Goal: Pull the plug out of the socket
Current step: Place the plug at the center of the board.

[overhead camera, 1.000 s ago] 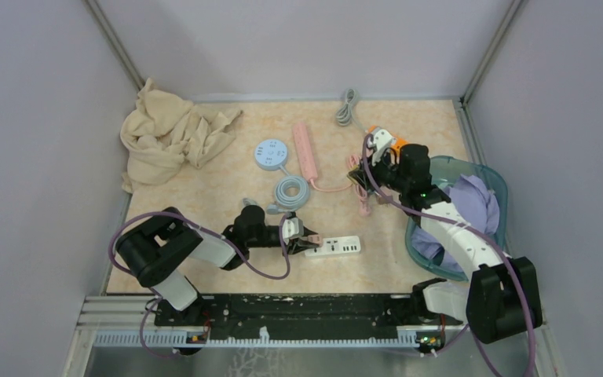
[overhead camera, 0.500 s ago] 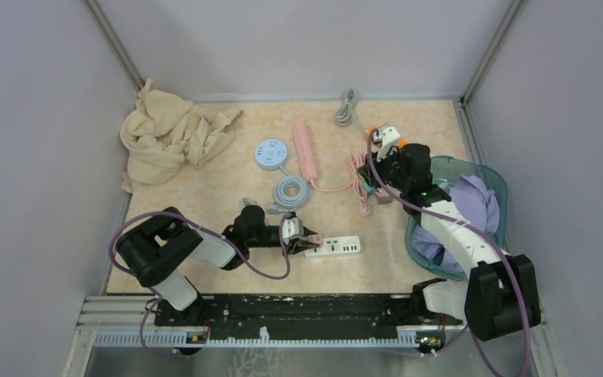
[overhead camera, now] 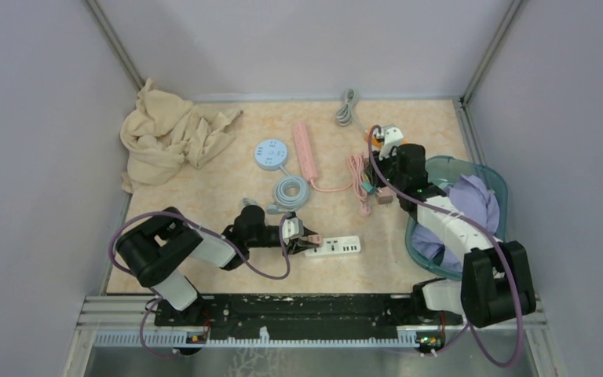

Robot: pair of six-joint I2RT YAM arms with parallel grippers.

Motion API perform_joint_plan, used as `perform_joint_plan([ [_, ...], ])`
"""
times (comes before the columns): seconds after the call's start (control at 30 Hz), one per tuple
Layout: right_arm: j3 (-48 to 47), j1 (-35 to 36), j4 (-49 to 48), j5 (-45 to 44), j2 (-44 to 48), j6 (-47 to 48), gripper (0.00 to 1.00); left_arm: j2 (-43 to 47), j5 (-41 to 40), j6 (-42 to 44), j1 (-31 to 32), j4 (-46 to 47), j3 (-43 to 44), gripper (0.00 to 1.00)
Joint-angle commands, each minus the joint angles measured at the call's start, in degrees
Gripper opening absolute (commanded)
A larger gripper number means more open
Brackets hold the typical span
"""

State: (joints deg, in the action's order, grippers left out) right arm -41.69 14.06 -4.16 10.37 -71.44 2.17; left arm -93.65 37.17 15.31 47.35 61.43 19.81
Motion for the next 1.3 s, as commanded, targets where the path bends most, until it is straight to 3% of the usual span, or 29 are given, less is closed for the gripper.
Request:
perform_joint_plan([
  [0.0, -1.97, -0.44, -3.12, -4.65, -2.62, -2.24, 0.0, -2.37, 0.57, 1.12, -0.16, -6.68, -1.2, 0.0],
  [0.27, -1.65, -0.48, -6.41, -15.9, -5.25, -5.63, 0.01, -2.42, 0.63, 1.12, -0.16, -6.66, -1.18, 0.0],
  [0.43, -1.23, -0.49, -7.34, -17.24, -6.97, -6.04, 0.03, -2.55, 0.67, 1.12, -0.16, -6.76, -1.01, 0.0],
  [0.57, -1.25, -0.45, -7.76, -19.64, -8.08, -5.78, 0.24, -2.41, 0.7, 1.22, -0.17, -6.77, -1.18, 0.0],
  [0.63, -0.99, -0.44, -8.09, -19.67, -8.43, -6.05, 0.29, -2.46, 0.71, 1.19, -0.17, -6.76, -1.18, 0.0],
  [0.8, -1.18, -0.53, -7.83, -19.42, -9.99, -6.42, 0.33, -2.42, 0.87, 1.16, -0.16, -6.77, -1.18, 0.0],
  [1.07, -1.55, -1.21, -7.09, -17.99, -10.56, -6.87, 0.52, -2.49, 0.96, 1.39, -0.16, -6.81, -1.22, 0.0],
  [1.27, -1.72, -1.79, -6.67, -17.07, -9.75, -6.99, 0.54, -2.46, 1.07, 1.45, -0.17, -6.85, -1.26, 0.0],
])
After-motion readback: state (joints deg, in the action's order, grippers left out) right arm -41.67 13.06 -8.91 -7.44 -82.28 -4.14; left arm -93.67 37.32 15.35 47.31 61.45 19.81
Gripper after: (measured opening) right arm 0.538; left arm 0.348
